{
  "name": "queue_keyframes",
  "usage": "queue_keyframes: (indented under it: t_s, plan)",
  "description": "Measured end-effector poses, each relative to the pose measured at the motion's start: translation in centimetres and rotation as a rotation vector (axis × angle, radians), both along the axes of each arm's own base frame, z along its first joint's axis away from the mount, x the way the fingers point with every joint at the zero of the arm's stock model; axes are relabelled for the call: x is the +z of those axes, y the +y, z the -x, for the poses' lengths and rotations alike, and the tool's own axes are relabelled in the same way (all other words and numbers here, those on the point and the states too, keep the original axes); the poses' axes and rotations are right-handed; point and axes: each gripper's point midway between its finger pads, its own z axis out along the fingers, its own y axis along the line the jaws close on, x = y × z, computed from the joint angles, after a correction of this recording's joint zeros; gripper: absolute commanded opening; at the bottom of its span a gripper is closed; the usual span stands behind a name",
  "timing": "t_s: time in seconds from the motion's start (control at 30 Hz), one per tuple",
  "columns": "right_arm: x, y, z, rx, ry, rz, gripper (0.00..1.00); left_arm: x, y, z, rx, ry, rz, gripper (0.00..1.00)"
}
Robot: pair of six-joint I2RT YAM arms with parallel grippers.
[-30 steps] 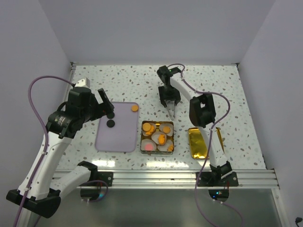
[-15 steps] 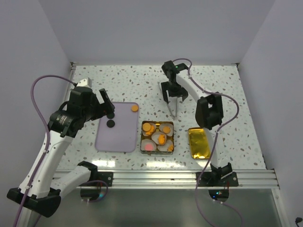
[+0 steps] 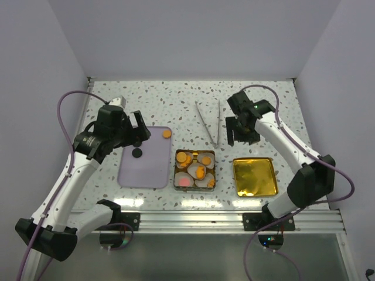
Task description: Pack the cookies
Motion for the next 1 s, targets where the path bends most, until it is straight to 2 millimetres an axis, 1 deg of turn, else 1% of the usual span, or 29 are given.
queue_keyframes:
  t_s: [0.1,0.17,0.23,0.3,0.4,0.57,0.73,0.83,0.87,1.0]
  plan:
    - [-2.8,-1.0,3.9,-0.029,0.081,-0.012,0.59,-0.4,-0.5,-0.4,-0.020,0.003,0.007,1.00]
    - [-4.8,-1.4,6.3,-0.050,0.143,-0.023,0.57,-0.6,-0.8,-0.6,-0.035,0.006,0.013,1.00]
    - [-6.4,-1.6,8.0,-0.068,0.183,-0.035,0.55,-0.9,-1.2,-0.8,-0.049,0.011,0.023,1.00]
    - [-7.5,-1.6,9.0,-0.080,0.209,-0.042,0.54,-1.1,-1.5,-0.9,-0.058,0.016,0.030,1.00]
    - [-8.4,-1.2,9.4,-0.084,0.216,-0.056,0.53,-1.0,-1.9,-1.1,-0.070,0.011,0.043,1.00]
    - [-9.7,-0.5,8.9,-0.088,0.209,-0.077,0.50,-0.9,-2.0,-1.1,-0.077,0.008,0.050,1.00]
    - [-11.8,-0.1,8.6,-0.094,0.243,-0.069,0.49,-0.9,-2.0,-1.1,-0.076,0.009,0.050,1.00]
    - [-13.0,0.0,8.5,-0.093,0.264,-0.058,0.45,-0.9,-1.9,-1.0,-0.075,0.007,0.049,1.00]
    - [-13.3,0.0,8.5,-0.092,0.270,-0.053,0.43,-0.8,-1.9,-0.9,-0.075,0.005,0.049,1.00]
    - [-14.3,0.1,8.4,-0.090,0.289,-0.041,0.39,-0.8,-1.6,-0.6,-0.067,0.001,0.045,1.00]
